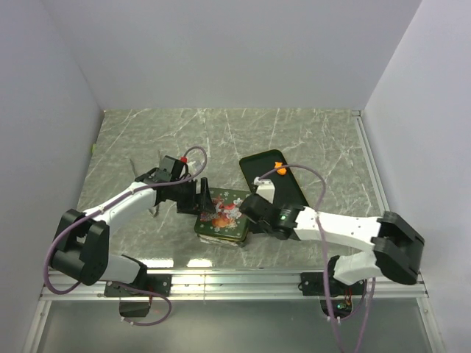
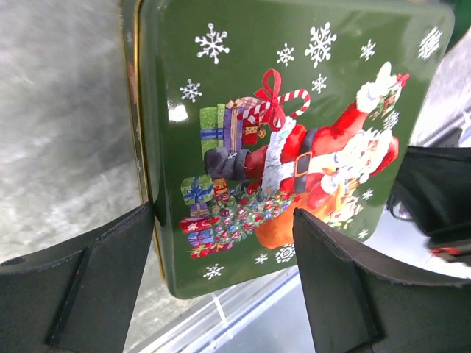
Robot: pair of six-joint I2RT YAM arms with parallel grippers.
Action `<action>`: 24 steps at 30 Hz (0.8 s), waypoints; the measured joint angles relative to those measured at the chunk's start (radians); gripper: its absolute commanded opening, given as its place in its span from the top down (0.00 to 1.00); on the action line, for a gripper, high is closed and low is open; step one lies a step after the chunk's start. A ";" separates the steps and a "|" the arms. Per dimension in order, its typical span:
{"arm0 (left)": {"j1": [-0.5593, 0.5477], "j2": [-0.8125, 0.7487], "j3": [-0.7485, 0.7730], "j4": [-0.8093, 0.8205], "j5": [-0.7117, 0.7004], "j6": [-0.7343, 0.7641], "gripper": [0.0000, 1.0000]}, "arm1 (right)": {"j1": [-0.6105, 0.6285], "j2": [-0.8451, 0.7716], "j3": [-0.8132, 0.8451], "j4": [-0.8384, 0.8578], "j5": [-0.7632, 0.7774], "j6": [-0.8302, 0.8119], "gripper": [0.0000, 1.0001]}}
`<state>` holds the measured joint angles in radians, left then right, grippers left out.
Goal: Pack the cookies
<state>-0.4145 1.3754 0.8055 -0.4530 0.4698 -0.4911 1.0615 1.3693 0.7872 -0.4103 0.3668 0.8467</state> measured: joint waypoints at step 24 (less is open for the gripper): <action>-0.011 0.061 -0.003 0.014 0.081 0.019 0.23 | -0.135 -0.349 -0.237 -0.023 -0.059 0.145 1.00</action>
<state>-0.4252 1.4361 0.8028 -0.4385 0.5510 -0.4717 0.9264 1.0199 0.5499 -0.4335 0.3080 0.9920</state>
